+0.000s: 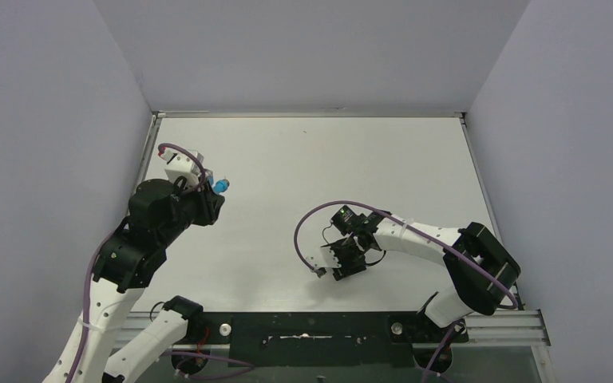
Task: Install the water faucets
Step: Pick up the adaptor at the center of the board.
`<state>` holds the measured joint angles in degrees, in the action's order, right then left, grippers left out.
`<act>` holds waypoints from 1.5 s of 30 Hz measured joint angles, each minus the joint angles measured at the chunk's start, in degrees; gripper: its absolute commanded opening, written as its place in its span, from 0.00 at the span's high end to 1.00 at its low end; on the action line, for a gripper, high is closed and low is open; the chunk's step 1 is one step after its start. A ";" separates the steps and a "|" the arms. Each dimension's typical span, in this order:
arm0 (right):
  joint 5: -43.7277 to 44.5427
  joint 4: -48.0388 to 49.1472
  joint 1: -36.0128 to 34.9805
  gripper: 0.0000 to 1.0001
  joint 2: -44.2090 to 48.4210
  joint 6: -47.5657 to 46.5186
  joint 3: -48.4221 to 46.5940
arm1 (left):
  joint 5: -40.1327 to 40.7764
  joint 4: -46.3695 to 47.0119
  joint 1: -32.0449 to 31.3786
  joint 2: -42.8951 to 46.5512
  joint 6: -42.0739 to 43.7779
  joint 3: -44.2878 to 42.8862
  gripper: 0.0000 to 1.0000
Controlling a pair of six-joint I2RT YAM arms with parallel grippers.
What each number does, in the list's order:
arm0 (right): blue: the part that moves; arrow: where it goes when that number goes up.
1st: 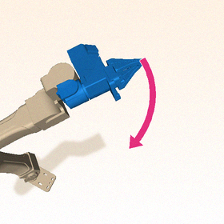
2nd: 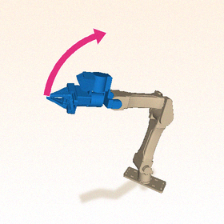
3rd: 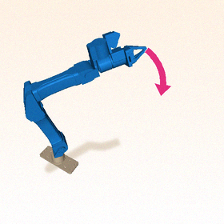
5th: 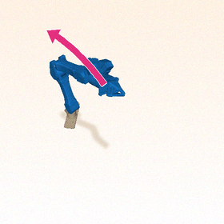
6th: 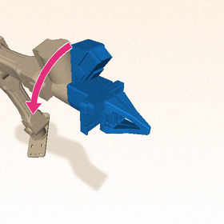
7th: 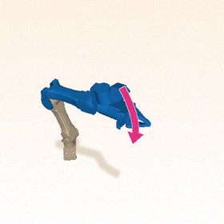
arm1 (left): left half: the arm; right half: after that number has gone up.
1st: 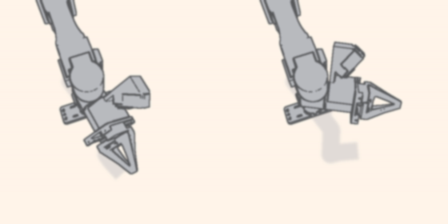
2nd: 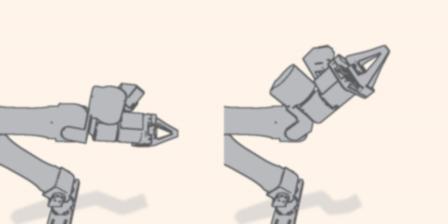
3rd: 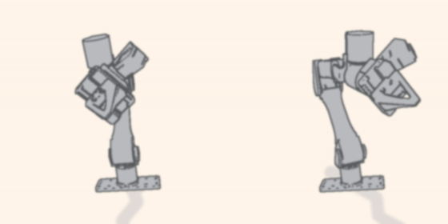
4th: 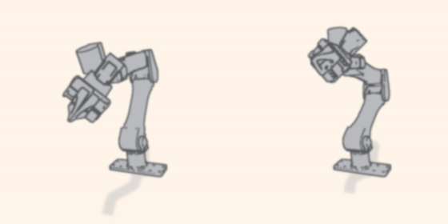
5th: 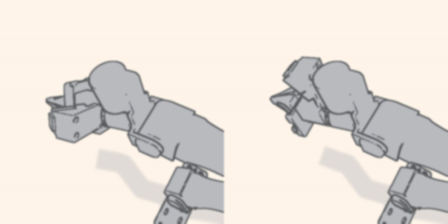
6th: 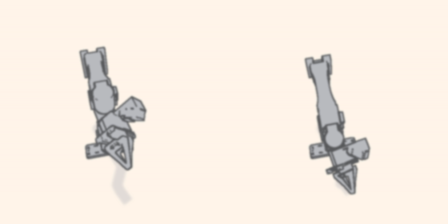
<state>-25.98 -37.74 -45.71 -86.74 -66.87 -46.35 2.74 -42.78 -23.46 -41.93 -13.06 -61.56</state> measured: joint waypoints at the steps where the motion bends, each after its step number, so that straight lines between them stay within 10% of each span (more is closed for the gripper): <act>1: 0.00 0.00 0.00 0.54 0.00 0.00 0.00 | 0.00 0.00 0.00 0.00 0.00 0.00 1.00; 26: -1.60 -0.13 0.04 0.58 -0.37 -0.02 -0.13 | -0.04 0.02 0.00 0.02 -0.02 0.00 1.00; 45: -2.45 -1.53 0.07 1.00 -1.88 2.64 -2.40 | -0.04 0.02 0.00 -0.24 -0.02 0.00 1.00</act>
<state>-28.42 -39.27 -45.65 -88.62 -64.23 -48.75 2.70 -42.76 -23.46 -42.17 -13.08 -61.56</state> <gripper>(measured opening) 0.308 0.272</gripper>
